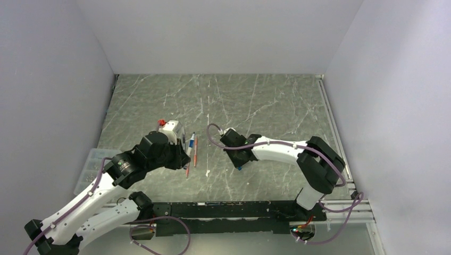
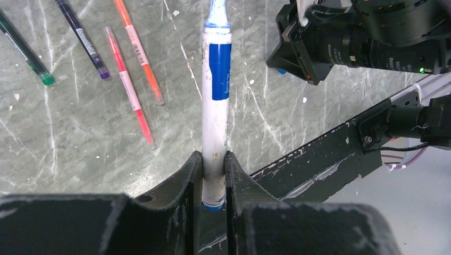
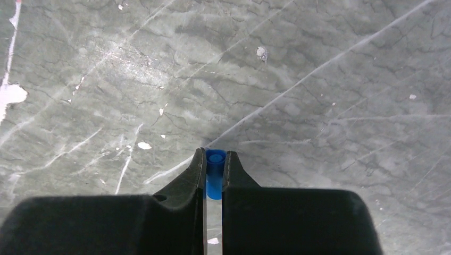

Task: Insert the pens into the pen caps
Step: Insert the pen cap onto the pen.

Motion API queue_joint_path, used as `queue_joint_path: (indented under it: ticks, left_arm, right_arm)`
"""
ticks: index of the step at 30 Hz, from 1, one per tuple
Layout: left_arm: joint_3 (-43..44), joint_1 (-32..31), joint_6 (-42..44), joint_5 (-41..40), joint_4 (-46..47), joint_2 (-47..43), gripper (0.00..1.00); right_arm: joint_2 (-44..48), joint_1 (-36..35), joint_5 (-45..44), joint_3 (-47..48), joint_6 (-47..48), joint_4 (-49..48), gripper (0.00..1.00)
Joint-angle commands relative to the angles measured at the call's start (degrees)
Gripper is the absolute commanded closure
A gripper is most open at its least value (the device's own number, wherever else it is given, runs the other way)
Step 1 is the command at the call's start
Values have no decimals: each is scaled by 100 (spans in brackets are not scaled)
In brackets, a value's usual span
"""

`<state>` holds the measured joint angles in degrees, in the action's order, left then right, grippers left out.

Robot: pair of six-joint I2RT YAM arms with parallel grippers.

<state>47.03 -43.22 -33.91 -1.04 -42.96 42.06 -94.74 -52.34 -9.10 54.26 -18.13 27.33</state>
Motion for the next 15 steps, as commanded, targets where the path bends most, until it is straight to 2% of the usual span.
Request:
queue_joint_path:
  ticks: [1,9,15]
  left_arm:
    - [-109,-24,-122,239,109,-108,100]
    - [-420,-16,-217,837,539,-196,100]
    - [-805,-19,-317,1485,1193,-286,100]
  right_arm:
    - [385,-40,-79,144,-646,181,100]
    - [1354,-31,-99,252,-2010,491,100]
    - [2826,-9,35,-193,-3399,-103,100]
